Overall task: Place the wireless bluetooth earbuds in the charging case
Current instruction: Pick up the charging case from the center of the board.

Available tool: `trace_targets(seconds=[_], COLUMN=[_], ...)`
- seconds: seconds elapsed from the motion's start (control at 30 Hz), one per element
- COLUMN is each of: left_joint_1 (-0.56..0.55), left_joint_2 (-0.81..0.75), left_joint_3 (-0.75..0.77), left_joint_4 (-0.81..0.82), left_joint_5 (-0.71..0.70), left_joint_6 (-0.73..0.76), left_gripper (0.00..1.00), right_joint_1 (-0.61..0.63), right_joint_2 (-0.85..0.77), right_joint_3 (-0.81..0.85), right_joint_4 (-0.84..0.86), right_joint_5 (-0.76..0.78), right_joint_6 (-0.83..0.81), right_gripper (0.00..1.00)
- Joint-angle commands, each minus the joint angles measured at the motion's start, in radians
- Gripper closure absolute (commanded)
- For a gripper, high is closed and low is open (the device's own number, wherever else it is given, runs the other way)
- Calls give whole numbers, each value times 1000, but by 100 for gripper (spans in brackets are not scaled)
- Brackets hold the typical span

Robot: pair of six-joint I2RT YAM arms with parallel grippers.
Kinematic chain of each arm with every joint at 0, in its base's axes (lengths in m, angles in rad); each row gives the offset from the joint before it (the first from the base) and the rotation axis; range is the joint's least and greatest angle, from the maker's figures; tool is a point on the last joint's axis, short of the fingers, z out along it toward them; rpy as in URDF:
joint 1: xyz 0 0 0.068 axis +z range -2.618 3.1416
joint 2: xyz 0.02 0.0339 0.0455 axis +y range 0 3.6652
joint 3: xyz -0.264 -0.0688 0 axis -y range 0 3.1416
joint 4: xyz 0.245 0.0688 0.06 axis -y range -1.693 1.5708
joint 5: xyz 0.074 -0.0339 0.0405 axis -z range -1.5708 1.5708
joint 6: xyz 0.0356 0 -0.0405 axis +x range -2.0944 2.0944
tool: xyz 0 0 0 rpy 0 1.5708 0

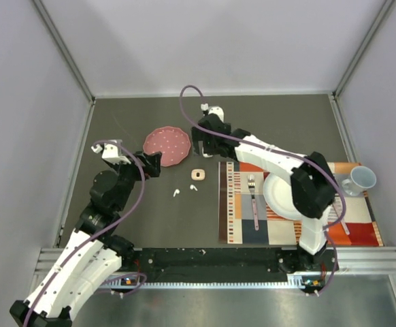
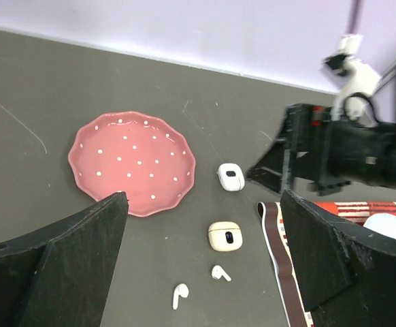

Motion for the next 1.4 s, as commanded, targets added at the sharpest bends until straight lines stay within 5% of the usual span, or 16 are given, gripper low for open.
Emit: trace_targets(seconds=[0.0, 0.07, 0.57, 1.37], left_joint_1=[3, 3, 3, 3], left_joint_2=[-31, -29, -3, 3], left_joint_3=[24, 35, 9, 6], left_joint_4=[14, -17, -18, -38], left_joint_5=[37, 14, -9, -34], left_joint_6=[87, 101, 78, 64], left_gripper=[1, 1, 1, 1], right_joint_1=[-9, -11, -87, -89], right_joint_2=[114, 170, 274, 406], right_joint_3=[134, 158, 190, 277], right_joint_4=[-5, -7, -13, -59], right_joint_5=[43, 46, -51, -60], right_joint_6=[-52, -55, -15, 26], right_gripper=[9, 17, 29, 33])
